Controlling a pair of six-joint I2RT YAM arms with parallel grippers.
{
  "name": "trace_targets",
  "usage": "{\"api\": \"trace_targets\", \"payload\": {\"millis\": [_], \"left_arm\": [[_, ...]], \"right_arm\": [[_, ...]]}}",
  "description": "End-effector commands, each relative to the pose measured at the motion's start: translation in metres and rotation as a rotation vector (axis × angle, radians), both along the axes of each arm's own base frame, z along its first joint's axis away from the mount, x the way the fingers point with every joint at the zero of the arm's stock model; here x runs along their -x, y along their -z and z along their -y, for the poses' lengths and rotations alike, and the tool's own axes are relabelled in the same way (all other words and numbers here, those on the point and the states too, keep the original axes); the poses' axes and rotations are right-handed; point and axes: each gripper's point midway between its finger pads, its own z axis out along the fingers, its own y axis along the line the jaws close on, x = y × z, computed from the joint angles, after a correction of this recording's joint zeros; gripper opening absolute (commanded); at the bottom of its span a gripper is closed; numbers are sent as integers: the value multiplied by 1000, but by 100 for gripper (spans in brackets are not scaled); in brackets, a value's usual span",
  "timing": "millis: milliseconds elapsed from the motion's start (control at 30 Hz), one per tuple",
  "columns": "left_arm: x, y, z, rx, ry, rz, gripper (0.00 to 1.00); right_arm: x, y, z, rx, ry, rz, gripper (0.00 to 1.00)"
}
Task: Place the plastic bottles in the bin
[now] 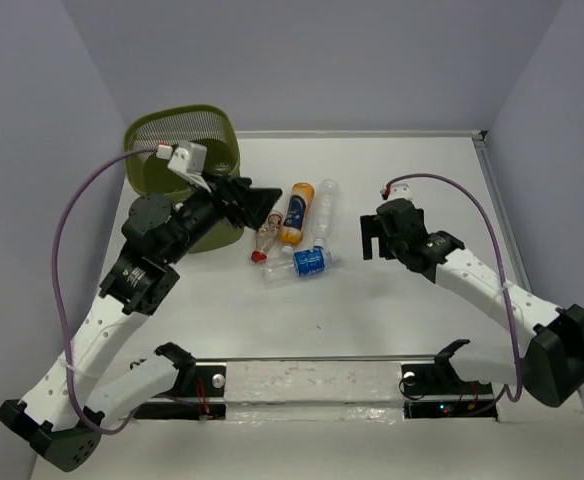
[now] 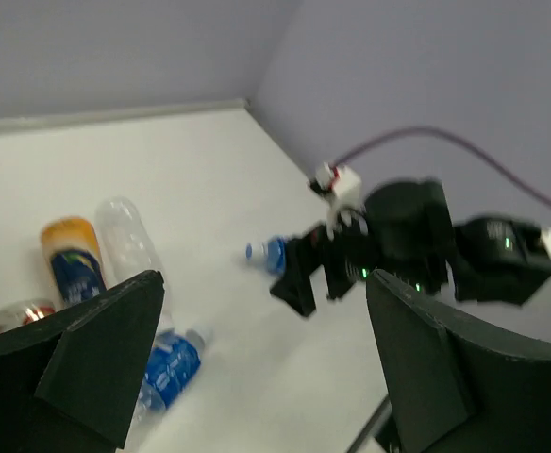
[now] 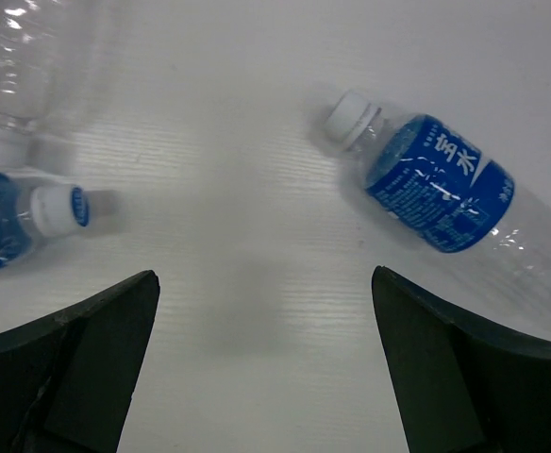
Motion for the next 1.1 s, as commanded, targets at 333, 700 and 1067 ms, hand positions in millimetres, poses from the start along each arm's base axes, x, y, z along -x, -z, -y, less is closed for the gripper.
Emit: {"api": "trace_targets", "payload": {"millis": [333, 700, 1067], "left_arm": [[82, 155, 11, -237, 254, -154, 99], [94, 150, 13, -215, 294, -109, 99], [97, 143, 9, -199, 283, -84, 99]], "right_arm": [[-29, 14, 85, 502, -61, -302, 100], [-49, 55, 76, 500, -346, -479, 100], [-72, 99, 100, 544, -272, -552, 79]]}}
